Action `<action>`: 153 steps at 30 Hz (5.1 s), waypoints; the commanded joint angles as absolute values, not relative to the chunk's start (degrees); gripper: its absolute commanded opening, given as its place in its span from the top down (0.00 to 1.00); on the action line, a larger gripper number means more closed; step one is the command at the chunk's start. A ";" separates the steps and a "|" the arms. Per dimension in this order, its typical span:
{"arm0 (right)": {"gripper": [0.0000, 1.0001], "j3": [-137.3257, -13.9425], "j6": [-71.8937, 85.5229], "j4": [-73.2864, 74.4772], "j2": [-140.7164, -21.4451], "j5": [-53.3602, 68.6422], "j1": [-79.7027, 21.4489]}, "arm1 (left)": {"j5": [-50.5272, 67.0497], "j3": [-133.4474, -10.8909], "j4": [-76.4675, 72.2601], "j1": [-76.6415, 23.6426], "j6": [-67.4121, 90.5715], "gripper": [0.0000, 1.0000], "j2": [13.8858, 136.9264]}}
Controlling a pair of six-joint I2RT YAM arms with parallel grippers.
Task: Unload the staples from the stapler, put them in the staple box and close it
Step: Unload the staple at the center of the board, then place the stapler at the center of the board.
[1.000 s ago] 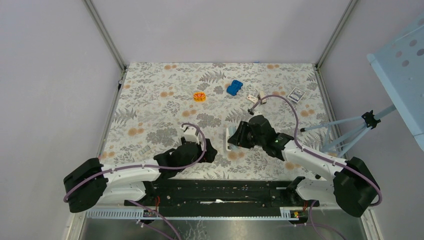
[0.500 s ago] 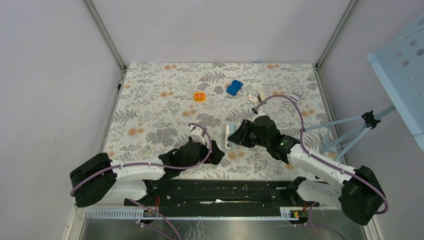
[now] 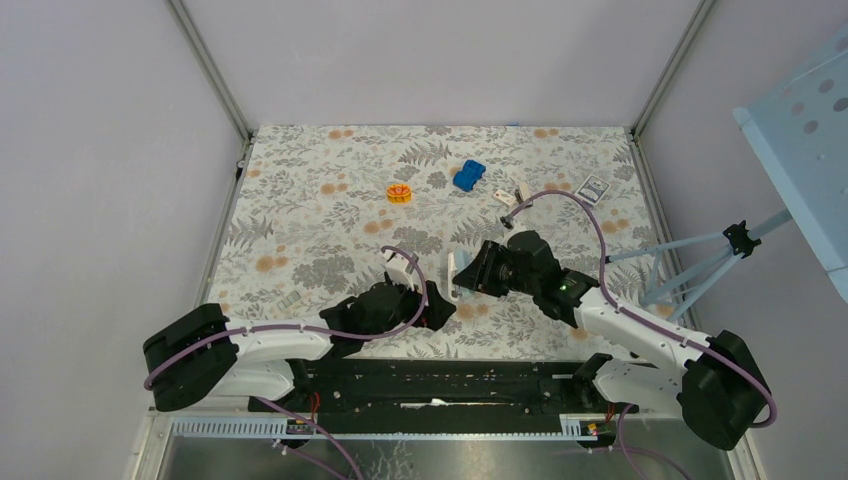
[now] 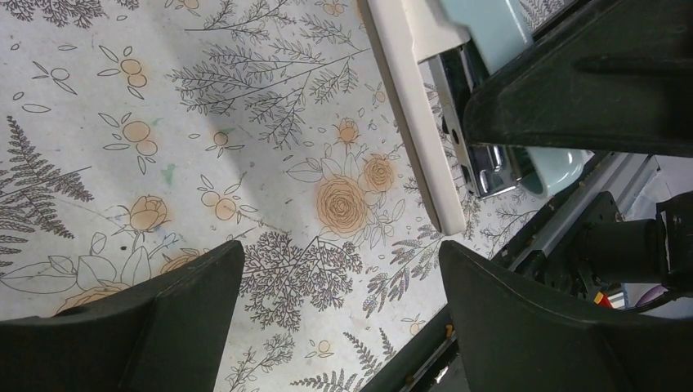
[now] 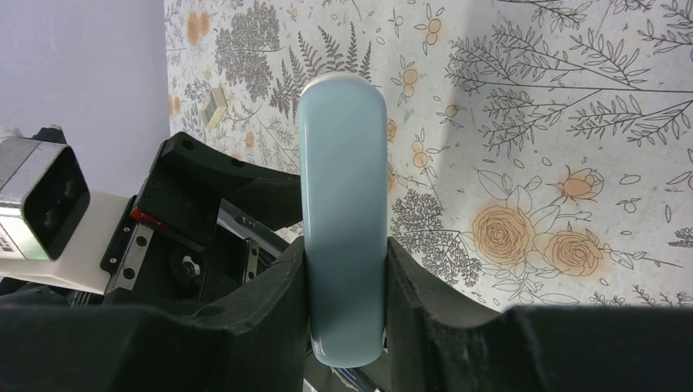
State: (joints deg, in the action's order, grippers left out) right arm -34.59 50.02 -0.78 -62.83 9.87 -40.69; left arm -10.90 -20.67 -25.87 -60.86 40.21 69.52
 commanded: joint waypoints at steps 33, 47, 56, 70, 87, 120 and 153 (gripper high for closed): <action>1.00 -33.36 51.21 -7.30 -66.27 17.40 -40.17 | -17.10 -26.80 -23.61 -53.44 38.72 0.17 78.58; 1.00 -34.03 49.21 -7.53 -68.29 21.26 -40.21 | -18.16 -28.70 -23.03 -48.06 38.95 0.16 79.24; 1.00 -35.49 44.74 -7.88 -72.31 29.37 -40.17 | -16.59 -32.13 -23.20 -44.29 37.50 0.15 81.18; 1.00 -36.70 35.52 -3.34 -74.14 32.37 -41.08 | -13.32 -34.99 -24.47 -42.09 36.30 0.14 85.96; 1.00 -39.56 30.27 3.53 -78.47 15.78 -46.49 | -14.44 -32.40 -24.87 -42.09 34.78 0.13 87.22; 1.00 -42.65 43.95 12.26 -78.11 -10.34 -44.63 | -10.13 -33.09 -24.55 -42.04 32.13 0.13 90.35; 1.00 -58.05 23.58 25.37 -83.66 4.88 -40.09 | -16.64 -28.87 -4.64 -42.02 40.95 0.06 55.40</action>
